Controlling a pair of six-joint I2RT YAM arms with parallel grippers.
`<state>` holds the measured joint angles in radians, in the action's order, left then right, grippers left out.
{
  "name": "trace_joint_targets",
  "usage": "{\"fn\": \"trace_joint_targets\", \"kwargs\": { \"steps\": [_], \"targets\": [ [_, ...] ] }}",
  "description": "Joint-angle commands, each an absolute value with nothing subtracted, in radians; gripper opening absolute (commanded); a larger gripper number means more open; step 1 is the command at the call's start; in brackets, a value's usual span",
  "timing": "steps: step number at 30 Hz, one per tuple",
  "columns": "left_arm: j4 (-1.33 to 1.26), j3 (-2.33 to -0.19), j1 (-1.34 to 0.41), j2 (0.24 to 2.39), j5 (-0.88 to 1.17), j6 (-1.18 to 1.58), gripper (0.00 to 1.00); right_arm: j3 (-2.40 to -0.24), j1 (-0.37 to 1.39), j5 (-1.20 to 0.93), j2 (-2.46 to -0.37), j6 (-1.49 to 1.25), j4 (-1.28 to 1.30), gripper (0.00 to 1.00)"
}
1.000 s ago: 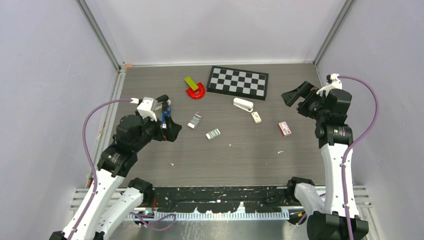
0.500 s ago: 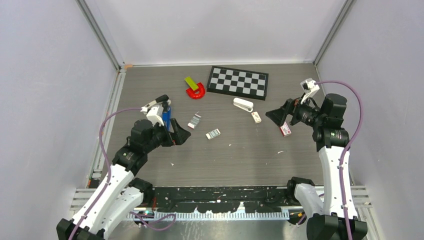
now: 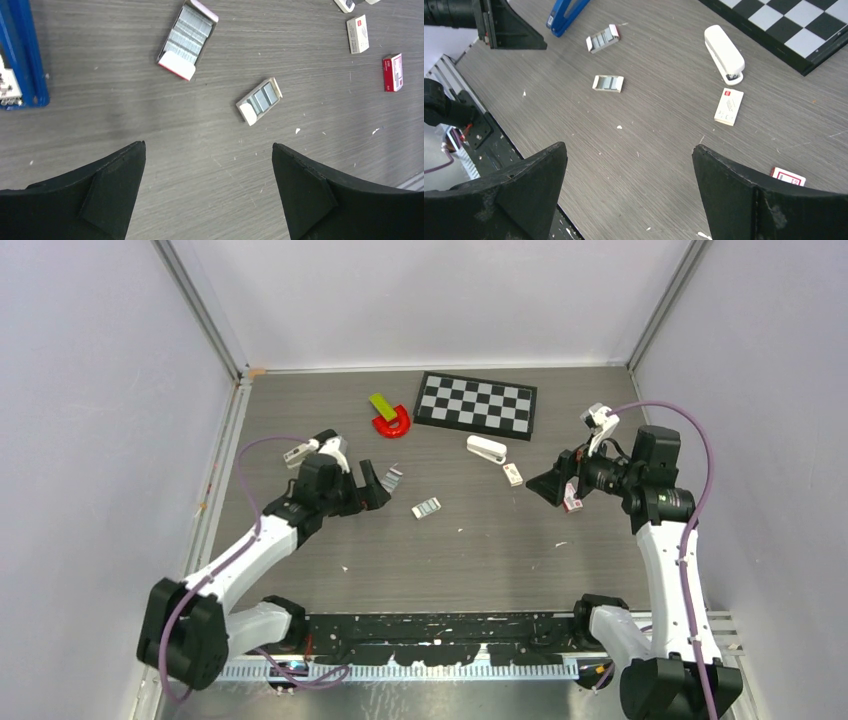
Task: Unload the staples from the stapler
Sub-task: Pick up the stapler from the center of the board.
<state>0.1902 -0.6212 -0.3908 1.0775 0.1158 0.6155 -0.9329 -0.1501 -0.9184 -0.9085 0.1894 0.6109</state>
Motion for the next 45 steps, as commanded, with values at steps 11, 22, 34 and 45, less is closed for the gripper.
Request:
{"fn": "trace_joint_targets", "kwargs": {
  "steps": [11,22,34,45],
  "targets": [
    [-0.061,-0.839,-0.458,1.419,0.295,0.558,0.97,-0.985,-0.087,-0.808,-0.988,0.303,0.692,1.00],
    [-0.106,-0.903,-0.507,1.561,0.428,0.575,0.96,-1.020,0.083,-0.560,-1.106,0.395,0.701,1.00],
    [-0.068,-0.638,-0.505,1.091,0.307,0.552,0.98,-1.722,0.298,-0.231,-1.828,0.597,1.027,1.00],
    [-0.049,-0.451,-0.502,0.843,0.254,0.590,0.99,-2.140,0.355,-0.099,-2.208,0.573,1.172,1.00]
  ]
}}
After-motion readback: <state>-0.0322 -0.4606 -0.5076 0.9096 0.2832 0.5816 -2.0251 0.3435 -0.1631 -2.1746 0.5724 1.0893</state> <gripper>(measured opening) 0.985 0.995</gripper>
